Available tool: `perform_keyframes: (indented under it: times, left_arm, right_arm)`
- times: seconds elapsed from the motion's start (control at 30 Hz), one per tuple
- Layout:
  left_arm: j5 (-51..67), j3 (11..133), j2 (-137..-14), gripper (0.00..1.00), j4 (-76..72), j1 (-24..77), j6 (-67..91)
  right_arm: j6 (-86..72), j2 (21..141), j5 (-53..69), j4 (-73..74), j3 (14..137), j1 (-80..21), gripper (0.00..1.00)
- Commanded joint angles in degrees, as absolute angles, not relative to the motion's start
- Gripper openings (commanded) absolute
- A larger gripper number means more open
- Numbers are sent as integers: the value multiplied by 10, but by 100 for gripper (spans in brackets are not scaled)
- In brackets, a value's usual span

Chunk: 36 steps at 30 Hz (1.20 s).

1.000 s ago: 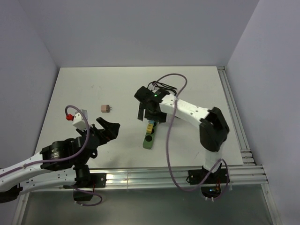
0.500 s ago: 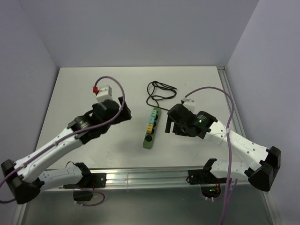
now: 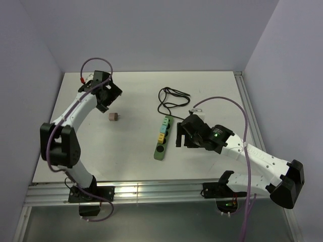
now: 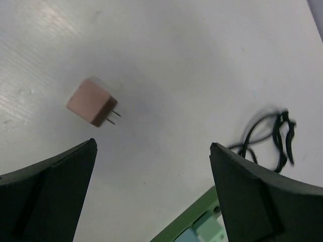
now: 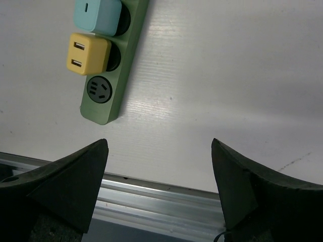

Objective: Insert the plug

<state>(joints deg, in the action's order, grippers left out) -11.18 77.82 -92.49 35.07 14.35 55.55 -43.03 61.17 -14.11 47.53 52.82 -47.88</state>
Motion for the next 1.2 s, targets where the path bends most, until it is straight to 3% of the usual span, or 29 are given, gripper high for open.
perform_keyframes:
  times: [0.0,0.17,0.4,0.97,1.17]
  left_arm:
    - [-104,843,-994,99,427,99,694]
    - [-124,902,-1066,100,466,86,761]
    - [-170,1016,-1157,96,638,84,893]
    - [-139,936,-1186,92,607,83,983]
    - [-135,920,-1199,86,585,83,981]
  right_arm:
    - [-402,620,-156,440,533,-483,89]
    - [-390,614,-143,409,521,-483,88]
    - [-389,598,-139,396,495,-483,88]
    - [-417,608,-150,431,492,-481,89]
    - [-415,602,-174,449,488,-480,87]
